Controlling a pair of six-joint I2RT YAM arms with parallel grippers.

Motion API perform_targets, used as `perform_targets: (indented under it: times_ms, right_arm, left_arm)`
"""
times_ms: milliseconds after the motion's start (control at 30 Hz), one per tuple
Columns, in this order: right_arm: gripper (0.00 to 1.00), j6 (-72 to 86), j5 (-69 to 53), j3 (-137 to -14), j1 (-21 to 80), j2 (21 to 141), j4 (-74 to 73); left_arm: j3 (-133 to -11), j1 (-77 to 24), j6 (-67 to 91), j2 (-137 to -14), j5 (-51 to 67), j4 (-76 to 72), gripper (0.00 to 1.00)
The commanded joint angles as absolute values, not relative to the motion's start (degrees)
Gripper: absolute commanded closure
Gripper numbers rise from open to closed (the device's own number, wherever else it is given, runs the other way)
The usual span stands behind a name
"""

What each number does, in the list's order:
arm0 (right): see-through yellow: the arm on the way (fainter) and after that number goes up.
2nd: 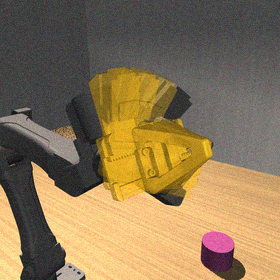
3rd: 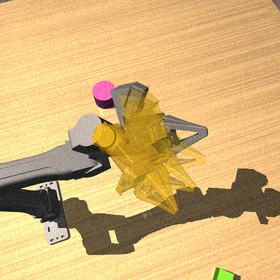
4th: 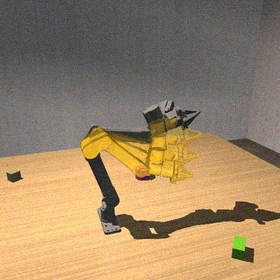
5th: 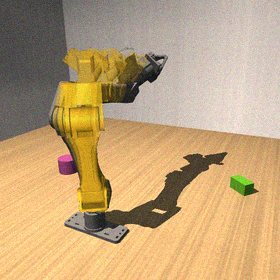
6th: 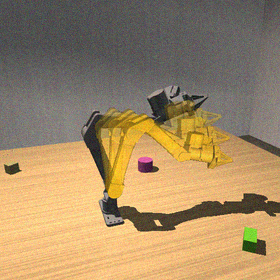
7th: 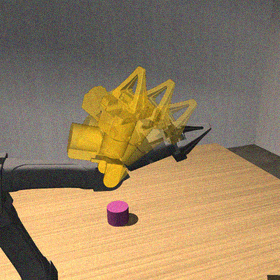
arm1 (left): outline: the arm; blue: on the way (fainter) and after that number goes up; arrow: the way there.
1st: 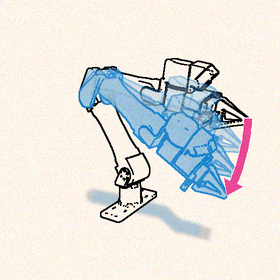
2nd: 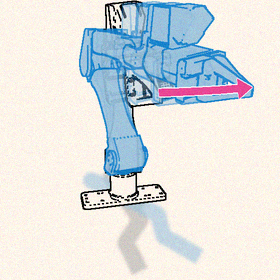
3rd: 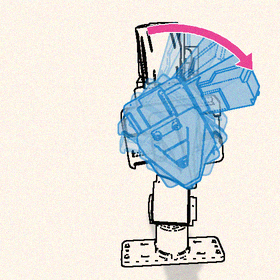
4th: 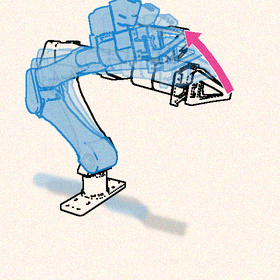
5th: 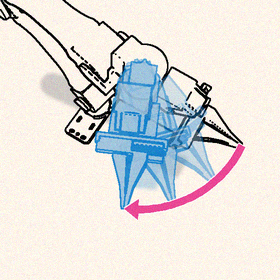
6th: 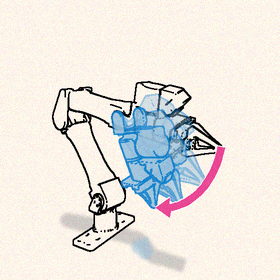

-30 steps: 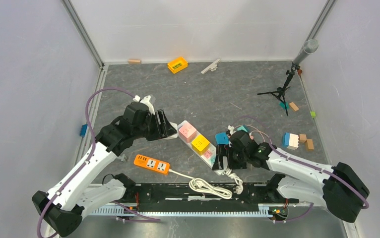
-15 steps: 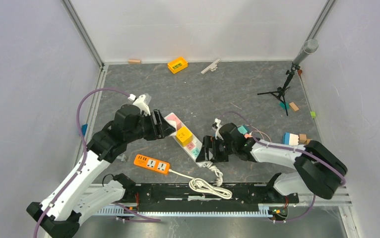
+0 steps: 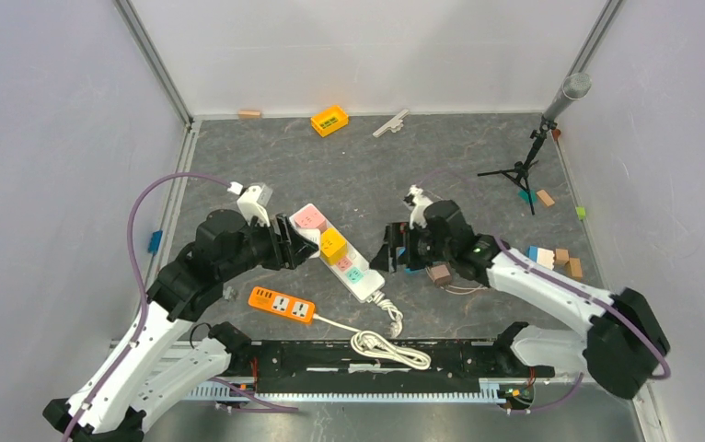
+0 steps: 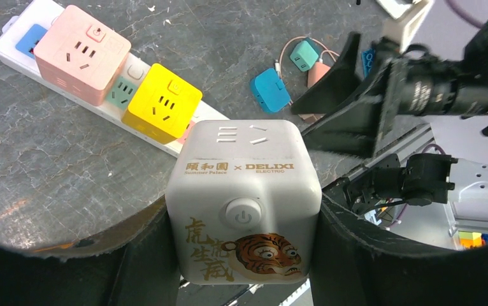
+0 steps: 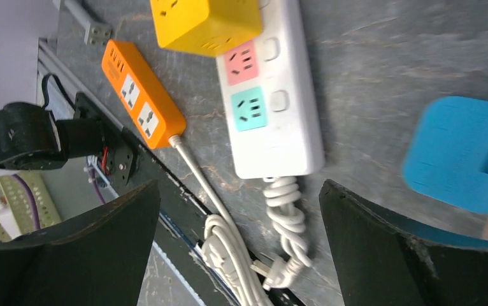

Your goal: Insert the plug

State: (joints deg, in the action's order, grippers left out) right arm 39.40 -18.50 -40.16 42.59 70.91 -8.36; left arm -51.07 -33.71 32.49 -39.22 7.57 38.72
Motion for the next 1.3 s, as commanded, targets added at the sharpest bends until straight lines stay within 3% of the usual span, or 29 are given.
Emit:
perform_targets:
  times_ms: [0, 267, 633, 800, 1000, 1100, 1267]
  right_arm:
    - [0.02, 34.22, -16.47, -39.32, 37.28, 63.10, -16.87]
    - [0.02, 29.19, -15.92, -37.98, 31.77, 57.16, -29.18]
    - [0.02, 28.62, -16.50, -36.21, 29.66, 53.27, -34.06]
    - [0.02, 28.71, -16.56, -36.21, 29.40, 53.19, -34.01]
    - [0.02, 27.66, -15.66, -36.67, 29.22, 53.50, -35.14]
    - [0.02, 26.88, -15.35, -36.79, 29.14, 53.77, -35.72]
    - [0.02, 26.09, -14.25, -37.44, 29.03, 53.95, -36.09]
  left_arm:
    - [-50.34, -33.40, 28.70, -37.65, 7.86, 34.28, 0.98]
    - [-48.92, -33.40, 30.00, -38.68, 14.96, 31.71, 0.98]
    - [-45.44, -33.40, 39.62, -44.59, 46.41, 5.61, 0.98]
    - [-45.16, -33.40, 38.61, -44.73, 45.81, 6.11, 0.98]
    - [-46.23, -33.40, 30.87, -44.55, 33.94, 16.46, 0.98]
    - [-45.15, -33.41, 25.18, -44.42, 33.82, 17.08, 0.93]
    - [-45.83, -33.47, 16.79, -46.95, 33.05, 22.26, 0.98]
